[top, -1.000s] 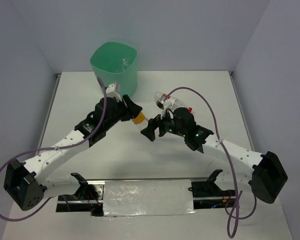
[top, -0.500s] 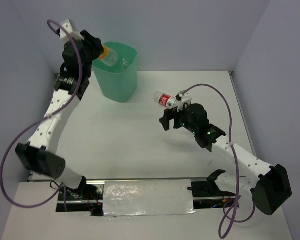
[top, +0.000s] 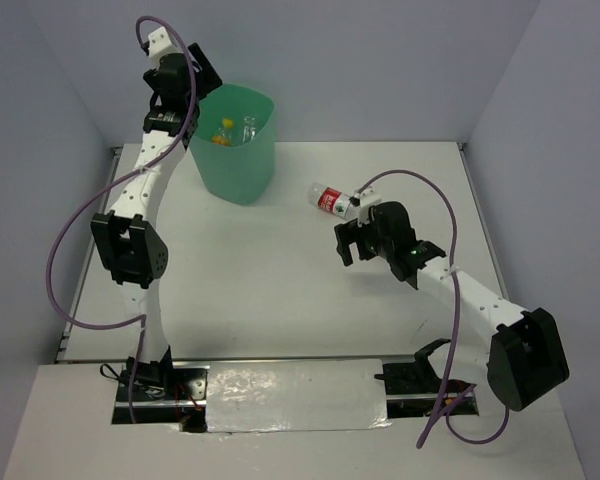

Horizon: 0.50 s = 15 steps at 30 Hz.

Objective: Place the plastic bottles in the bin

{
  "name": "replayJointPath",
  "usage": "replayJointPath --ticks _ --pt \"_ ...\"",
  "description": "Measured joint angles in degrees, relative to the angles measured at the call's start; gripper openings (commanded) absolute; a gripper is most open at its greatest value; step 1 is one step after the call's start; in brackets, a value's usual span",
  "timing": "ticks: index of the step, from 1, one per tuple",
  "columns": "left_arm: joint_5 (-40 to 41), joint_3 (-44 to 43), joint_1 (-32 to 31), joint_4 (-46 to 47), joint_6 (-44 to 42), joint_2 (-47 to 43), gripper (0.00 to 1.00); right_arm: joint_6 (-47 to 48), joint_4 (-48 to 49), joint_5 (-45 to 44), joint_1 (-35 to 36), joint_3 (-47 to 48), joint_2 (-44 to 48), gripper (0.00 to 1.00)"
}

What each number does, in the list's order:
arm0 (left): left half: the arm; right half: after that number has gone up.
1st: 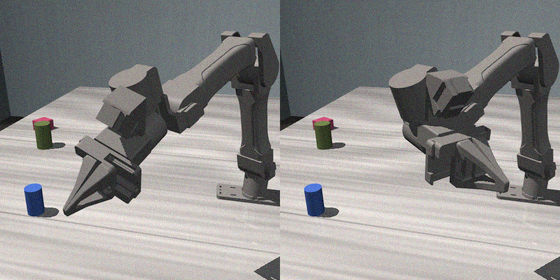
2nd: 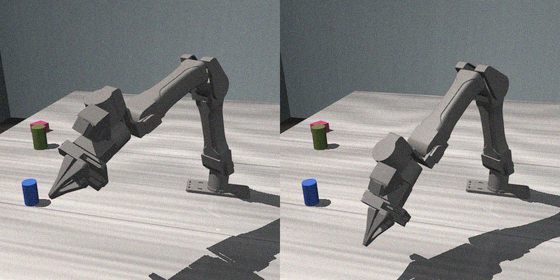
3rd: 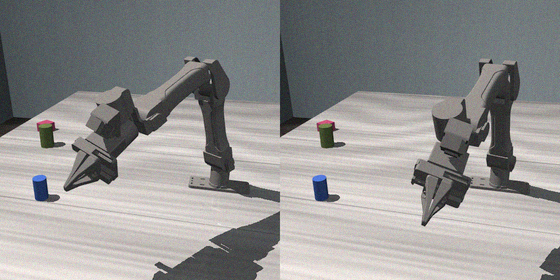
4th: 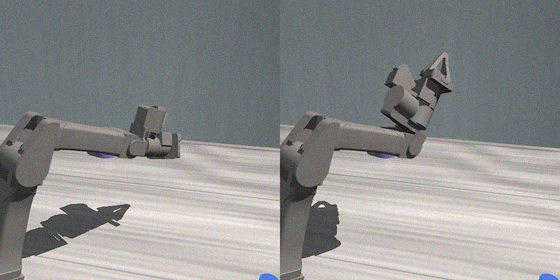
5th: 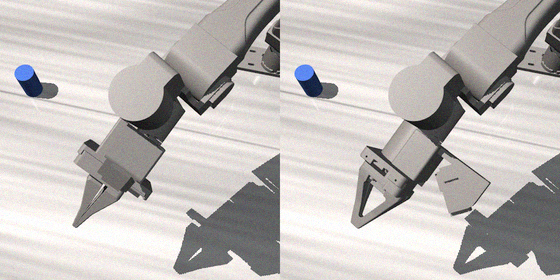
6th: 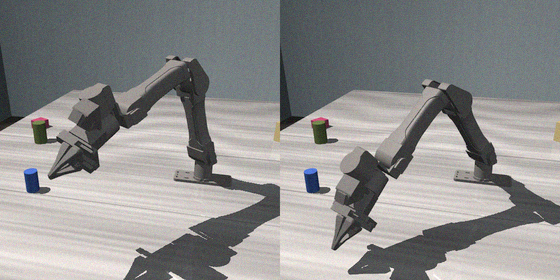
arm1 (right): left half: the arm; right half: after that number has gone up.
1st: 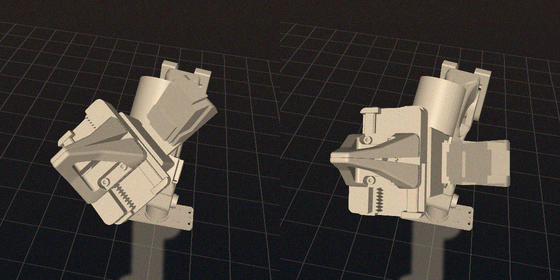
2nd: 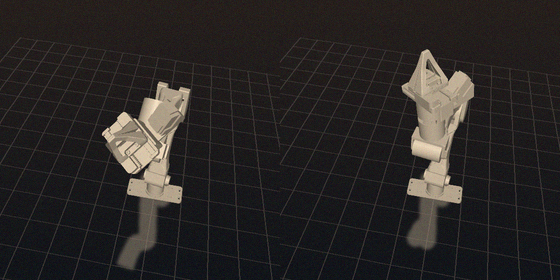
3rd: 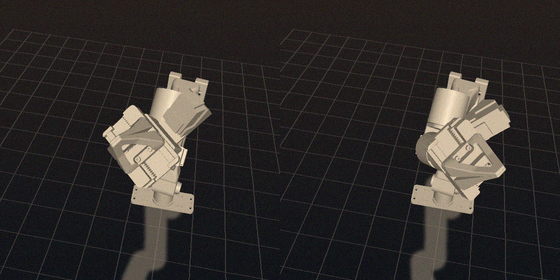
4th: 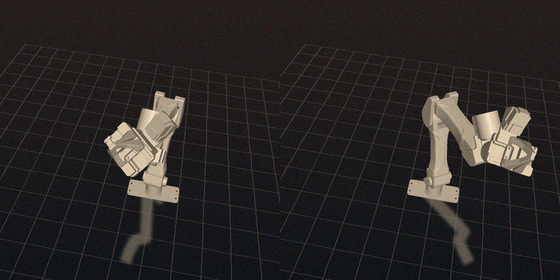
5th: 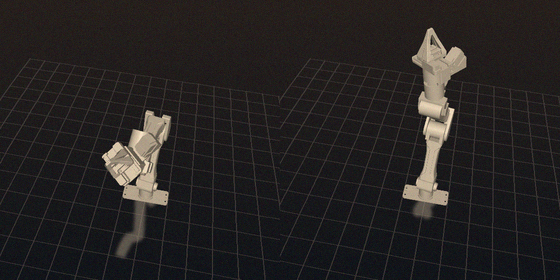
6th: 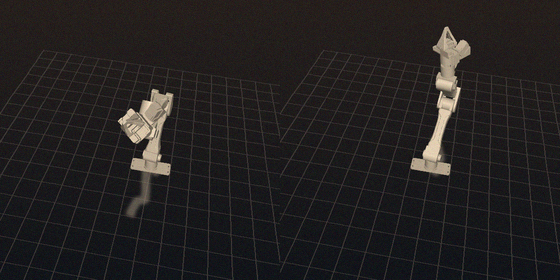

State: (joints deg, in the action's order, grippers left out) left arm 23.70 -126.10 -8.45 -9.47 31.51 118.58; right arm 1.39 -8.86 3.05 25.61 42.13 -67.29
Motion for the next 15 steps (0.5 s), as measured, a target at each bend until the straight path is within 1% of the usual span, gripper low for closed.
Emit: replayJointPath --ticks 5,9,12,15 --pt "-2.2 -0.2 0.0 -0.4 -3.0 -1.1 0.99 4.7 -1.9 -1.5 -0.4 1.4 -1.7 1.00" --pt "-5.2 -0.3 0.0 -3.1 -4.9 -5.1 0.99 10.5 -2.9 -1.6 -0.5 4.8 -5.1 1.00" --pt "-7.6 0.4 0.0 -5.9 -6.0 -10.2 0.99 16.3 -5.1 -1.6 -0.9 9.5 -9.7 1.00" --pt "-11.3 8.7 -0.1 -6.4 -7.0 -21.0 0.99 23.0 -7.5 -1.5 -2.0 14.0 -14.1 1.00"
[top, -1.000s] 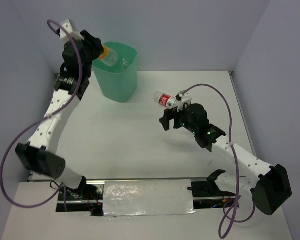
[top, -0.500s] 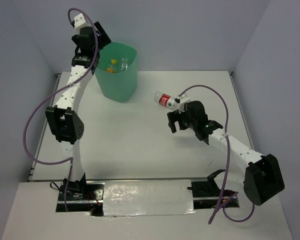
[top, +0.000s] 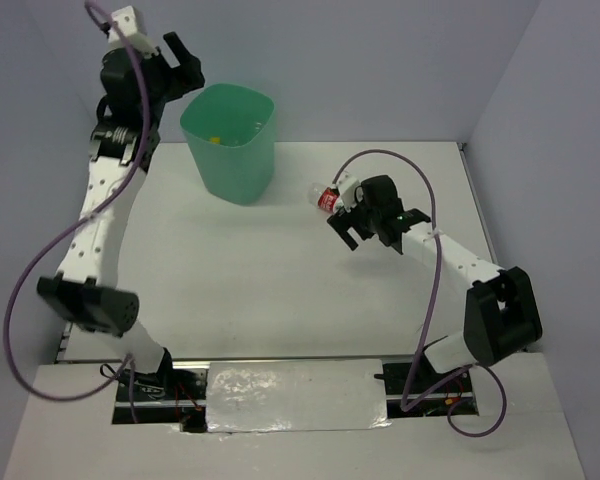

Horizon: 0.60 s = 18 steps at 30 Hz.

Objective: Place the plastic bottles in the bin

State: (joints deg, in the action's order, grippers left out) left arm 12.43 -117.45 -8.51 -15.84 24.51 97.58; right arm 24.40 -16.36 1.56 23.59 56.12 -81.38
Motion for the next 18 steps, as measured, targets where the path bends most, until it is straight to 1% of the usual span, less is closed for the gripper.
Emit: replayJointPath --ticks 3,4,5,10,11,13,16,18 --pt "-2.6 11.4 0.0 1.0 -0.4 -12.5 0.99 7.1 -3.6 2.3 -2.7 3.7 -3.7 1.00" --pt "-2.7 16.4 -0.1 1.1 -0.3 -17.6 0.99 8.9 -4.6 3.0 -3.6 4.8 -4.8 1.00" --pt "-2.8 21.6 -0.1 3.0 -0.1 -21.9 0.99 10.7 -5.9 3.8 -4.8 6.3 -6.5 1.00" --pt "-2.9 53.1 -0.2 7.3 3.9 -42.2 0.99 16.9 -8.6 6.2 -8.0 11.9 -13.8 1.00" --pt "-3.0 58.7 -0.2 7.5 4.4 -44.6 0.99 18.4 -8.8 6.7 -8.2 13.0 -15.7 1.00" --pt "-3.0 66.8 -0.2 7.1 5.5 -47.4 0.99 20.0 -8.8 6.9 -8.3 14.4 -18.5 1.00" --pt "-1.9 74.0 -0.3 4.8 7.0 -49.0 0.99 21.6 -8.4 7.1 -8.5 16.4 -22.1 1.00" --pt "-0.8 77.6 -0.3 3.7 7.4 -52.3 0.99 22.0 -6.9 6.8 -8.5 17.1 -24.0 1.00"
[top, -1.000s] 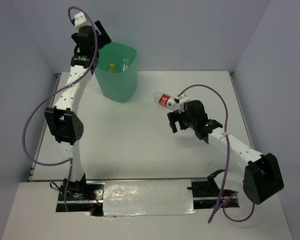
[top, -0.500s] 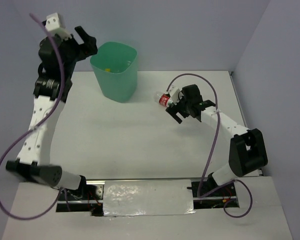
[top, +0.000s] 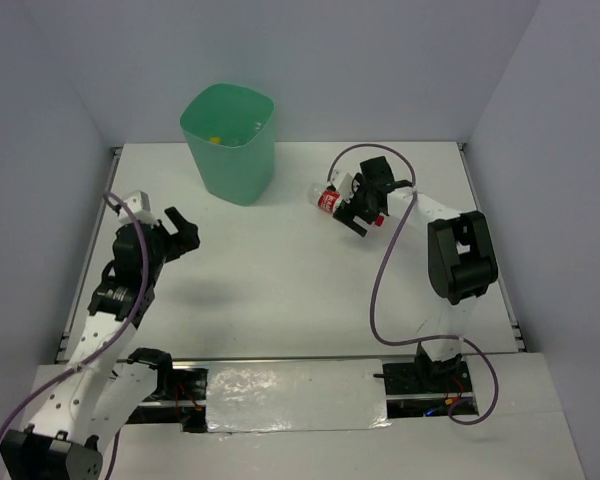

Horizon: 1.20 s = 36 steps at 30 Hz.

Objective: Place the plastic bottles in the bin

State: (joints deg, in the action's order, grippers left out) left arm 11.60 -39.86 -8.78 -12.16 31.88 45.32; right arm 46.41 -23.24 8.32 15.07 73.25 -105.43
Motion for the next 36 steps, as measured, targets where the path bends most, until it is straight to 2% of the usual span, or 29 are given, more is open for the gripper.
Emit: replayJointPath --ticks 5,10,15,16,18,19,20,25,28,33,36 --pt "1.7 3.6 0.0 0.0 0.4 -8.9 0.99 0.4 2.9 -0.8 -0.6 2.8 -4.7 1.00" --pt "1.6 3.7 0.0 1.8 0.3 -10.4 0.99 0.6 3.2 0.5 -1.6 7.4 -8.7 0.97" --pt "2.4 3.7 0.0 1.4 0.5 -8.2 0.99 1.1 1.6 1.9 -2.1 10.3 -11.4 0.80" --pt "2.5 3.7 0.0 1.2 0.8 -7.7 0.99 1.0 1.2 2.1 -2.2 10.3 -11.4 0.70" --pt "2.6 3.7 0.0 1.1 1.2 -7.2 0.99 1.1 1.1 2.3 -2.2 10.1 -11.4 0.58" --pt "2.7 3.7 0.0 1.0 1.3 -7.2 0.99 1.0 1.5 2.6 -2.2 9.7 -11.1 0.48" --pt "2.8 3.7 0.0 1.0 1.3 -7.2 0.99 0.7 2.1 2.8 -2.2 9.0 -10.7 0.45" --pt "2.6 3.7 0.0 0.9 1.6 -7.2 0.99 -2.6 2.5 6.0 -2.2 5.2 -7.8 0.37" --pt "1.2 3.7 0.0 0.8 1.9 -7.3 0.99 -5.7 2.2 8.6 -2.1 4.9 -6.3 0.36" --pt "-4.0 3.7 0.0 0.7 4.3 -7.0 0.99 -16.0 3.8 14.1 -0.9 3.0 0.6 0.36" --pt "-8.8 4.3 0.0 2.0 5.9 -6.8 0.99 -23.6 8.9 17.1 1.6 -3.9 8.2 0.35"
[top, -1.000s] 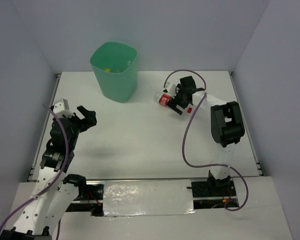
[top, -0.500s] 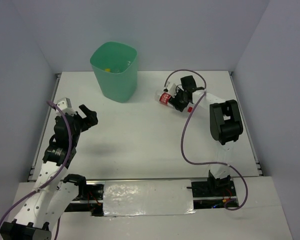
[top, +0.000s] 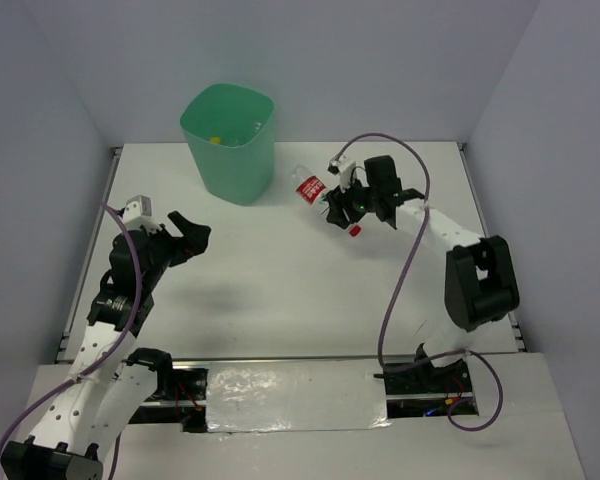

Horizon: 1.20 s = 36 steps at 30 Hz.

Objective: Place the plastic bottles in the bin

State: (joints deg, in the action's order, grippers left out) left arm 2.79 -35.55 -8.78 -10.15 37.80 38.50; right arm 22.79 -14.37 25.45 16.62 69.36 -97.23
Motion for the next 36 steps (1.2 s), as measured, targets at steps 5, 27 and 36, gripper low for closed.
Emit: replayJointPath --ticks 5,27,36 --pt "-6.4 3.0 -0.9 4.1 2.8 -0.4 0.99 -13.4 9.2 2.7 10.8 -14.1 10.2 0.35" --pt "-2.3 4.9 -20.3 16.9 7.4 9.8 0.93 -43.5 28.3 12.5 26.7 -21.4 12.3 0.36" --pt "-1.0 4.3 -21.4 19.4 10.3 10.0 0.43 -43.3 29.9 11.1 27.2 -22.0 14.0 0.65"
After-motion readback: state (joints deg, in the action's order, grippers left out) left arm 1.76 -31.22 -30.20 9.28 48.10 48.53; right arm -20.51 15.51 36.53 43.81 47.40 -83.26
